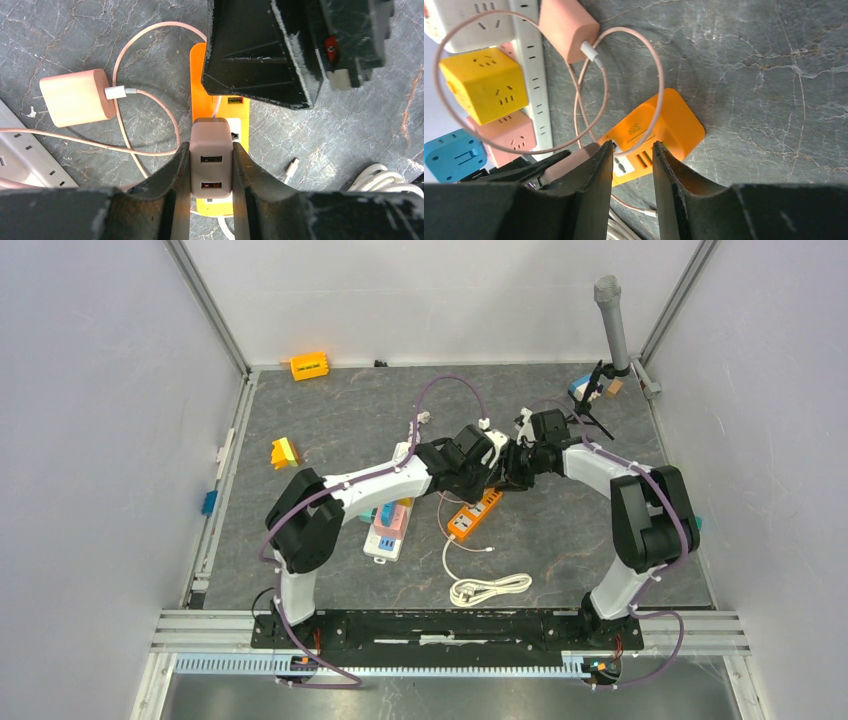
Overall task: Insert the plug
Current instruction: Pick up the plug from the center of the board.
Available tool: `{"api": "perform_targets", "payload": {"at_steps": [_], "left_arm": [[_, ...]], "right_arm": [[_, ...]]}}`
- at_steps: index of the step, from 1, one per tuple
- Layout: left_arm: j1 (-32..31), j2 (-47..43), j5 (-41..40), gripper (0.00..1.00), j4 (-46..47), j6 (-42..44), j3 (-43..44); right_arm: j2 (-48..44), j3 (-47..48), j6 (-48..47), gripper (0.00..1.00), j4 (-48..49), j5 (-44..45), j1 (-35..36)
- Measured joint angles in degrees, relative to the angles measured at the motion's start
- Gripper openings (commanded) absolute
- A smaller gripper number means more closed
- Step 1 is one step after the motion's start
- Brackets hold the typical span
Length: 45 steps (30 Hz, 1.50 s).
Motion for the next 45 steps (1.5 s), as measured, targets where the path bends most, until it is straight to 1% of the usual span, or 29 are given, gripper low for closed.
{"api": "perform_targets", "payload": {"at_steps": [4,5,6,8,10,18,24,31,37,45], "left_arm": [[0.00,-0.22,0.02,0.02,0.24,0.28,-0.35],[0.00,-0.31,0.02,0.02,0.22,0.35,-0.44],[0.00,-0.44,0.04,0.02,0.24,0.37,-0.59],[0.00,-0.61,0.11,0.02,0.24,0.42,-0.85],[0.00,-0.79,0.22,0.02,0.04,0.57,-1.14],[0.00,-1.18,0.37,0.02,-0.31,1.75,-2.86],[0.00,-1.51,0.39,0.02,-0.09,2.40,-3.48],[-0.26,-1.62,0.00,0.02,0.31,2.58,-3.85],[-0.81,-2.16,-0.68,0.02,2.01,2.58,-5.44],[-2.27,-2.62,-3.61,0.02,3.78,2.58,-6.91]], "right_arm": [[2.05,-0.02,0.83,0.35,0.20,-1.11,0.00],[2.14,-0.04,1.14,0.30,0.37,-1.38,0.00],[2.25,-0.15,1.53,0.21,0.81,-1.55,0.00],[2.78,-0.46,2.38,0.08,1.99,-1.99,0.11],[3.63,-0.59,3.43,0.00,2.80,-2.34,0.15],[5.55,0.09,7.21,0.00,6.14,-3.54,0.46],[5.64,0.33,10.88,0.00,10.47,-4.42,0.46],[5.75,3.26,13.62,0.00,13.42,-4.61,0.46],[7.10,7.13,14.03,0.00,13.99,-4.57,0.46],[7.19,7.98,11.50,0.00,11.65,-3.87,0.46]]}}
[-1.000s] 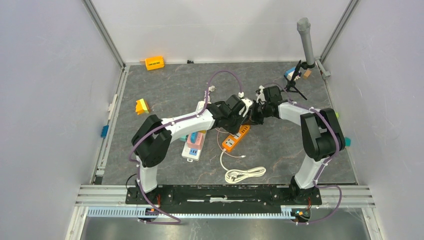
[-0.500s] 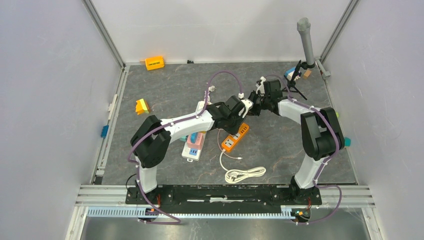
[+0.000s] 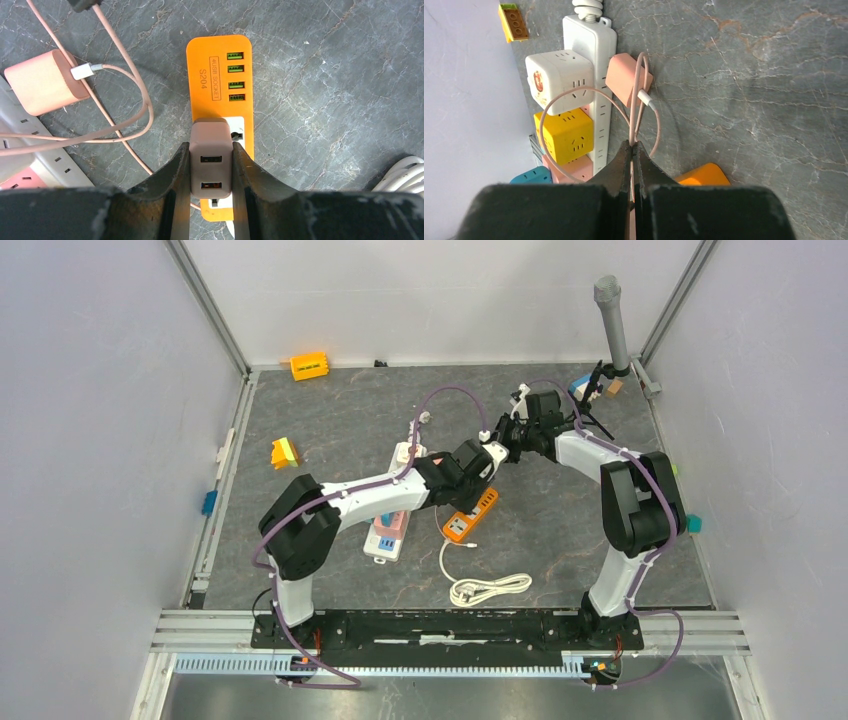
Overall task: Insert the plug
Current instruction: Pick up the plug from the center of the board.
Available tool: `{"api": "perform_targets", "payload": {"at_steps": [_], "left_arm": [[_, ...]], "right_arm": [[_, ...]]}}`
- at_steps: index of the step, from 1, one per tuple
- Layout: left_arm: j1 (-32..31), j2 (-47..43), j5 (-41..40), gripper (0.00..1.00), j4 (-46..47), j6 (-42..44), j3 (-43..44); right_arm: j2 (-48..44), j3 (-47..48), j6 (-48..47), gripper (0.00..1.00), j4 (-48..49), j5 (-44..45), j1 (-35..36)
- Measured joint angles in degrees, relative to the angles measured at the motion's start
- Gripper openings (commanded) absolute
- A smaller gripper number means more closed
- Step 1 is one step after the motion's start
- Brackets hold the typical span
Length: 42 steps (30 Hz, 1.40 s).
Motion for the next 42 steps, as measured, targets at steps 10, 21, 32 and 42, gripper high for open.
{"api": "perform_targets", "payload": {"at_steps": [10,21,32,42], "left_arm": [[-0.50,0.59,-1.09,0.02,0.35,0.02,-0.24],[-0.13,1.14,1.55,0.02,4.13,0.85,-1.70],[0.68,0.92,3.72,0.10,6.25,0.79,-2.64],[-0.70,-1.42,5.60,0.99,-1.25,-3.21,-1.68]], "right_arm": [[0.00,0.63,-4.94,0.00,-5.27,2.03,-0.02],[-0.02,1.38,-9.27,0.00,-8.04,2.38,-0.02],[-1.73,1.38,-12.63,0.00,-9.03,2.34,-0.02],[-3.50,6.12,-20.02,0.00,-16.81,4.44,-0.02]]}}
